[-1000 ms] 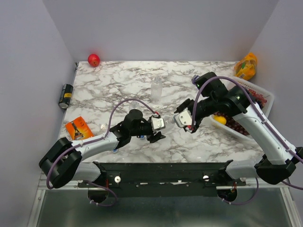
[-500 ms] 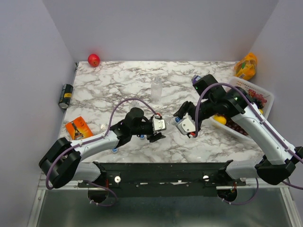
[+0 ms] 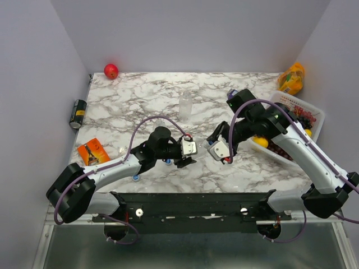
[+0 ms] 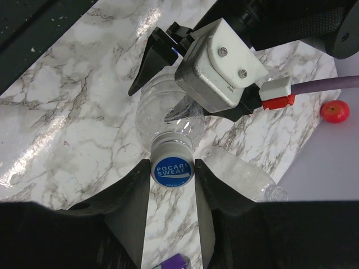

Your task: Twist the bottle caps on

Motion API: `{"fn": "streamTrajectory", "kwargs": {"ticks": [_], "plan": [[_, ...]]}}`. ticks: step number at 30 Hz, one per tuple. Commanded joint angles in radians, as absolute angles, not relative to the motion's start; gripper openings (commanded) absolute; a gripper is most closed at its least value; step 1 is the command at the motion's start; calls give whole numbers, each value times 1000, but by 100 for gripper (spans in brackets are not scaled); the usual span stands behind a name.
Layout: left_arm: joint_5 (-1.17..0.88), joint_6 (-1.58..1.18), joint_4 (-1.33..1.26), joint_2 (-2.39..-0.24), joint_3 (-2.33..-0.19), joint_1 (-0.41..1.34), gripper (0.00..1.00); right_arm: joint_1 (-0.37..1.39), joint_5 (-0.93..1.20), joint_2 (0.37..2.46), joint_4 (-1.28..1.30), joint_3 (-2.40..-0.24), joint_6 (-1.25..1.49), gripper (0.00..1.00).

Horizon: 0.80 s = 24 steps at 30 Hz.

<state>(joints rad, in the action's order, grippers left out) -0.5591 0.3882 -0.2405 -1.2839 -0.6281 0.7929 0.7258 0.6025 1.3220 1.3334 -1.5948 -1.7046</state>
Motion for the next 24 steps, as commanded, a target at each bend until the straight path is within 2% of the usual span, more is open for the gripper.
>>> {"fn": "streamTrajectory", "kwargs": {"ticks": [1, 6, 11, 16, 24], "plan": [[-588, 402, -279, -1264, -627, 790, 0, 732, 581, 1345, 1459, -1600, -1683, 38], [-574, 382, -362, -1241, -589, 790, 0, 730, 581, 1358, 1444, -1603, -1632, 34], [-534, 347, -468, -1209, -545, 790, 0, 730, 589, 1391, 1413, -1623, -1502, 20], [-470, 318, -526, -1187, -519, 788, 0, 715, 633, 1450, 1372, -1661, -1235, 11], [-336, 173, -617, -1178, -526, 792, 0, 664, 689, 1546, 1307, -1674, -754, 8]]}}
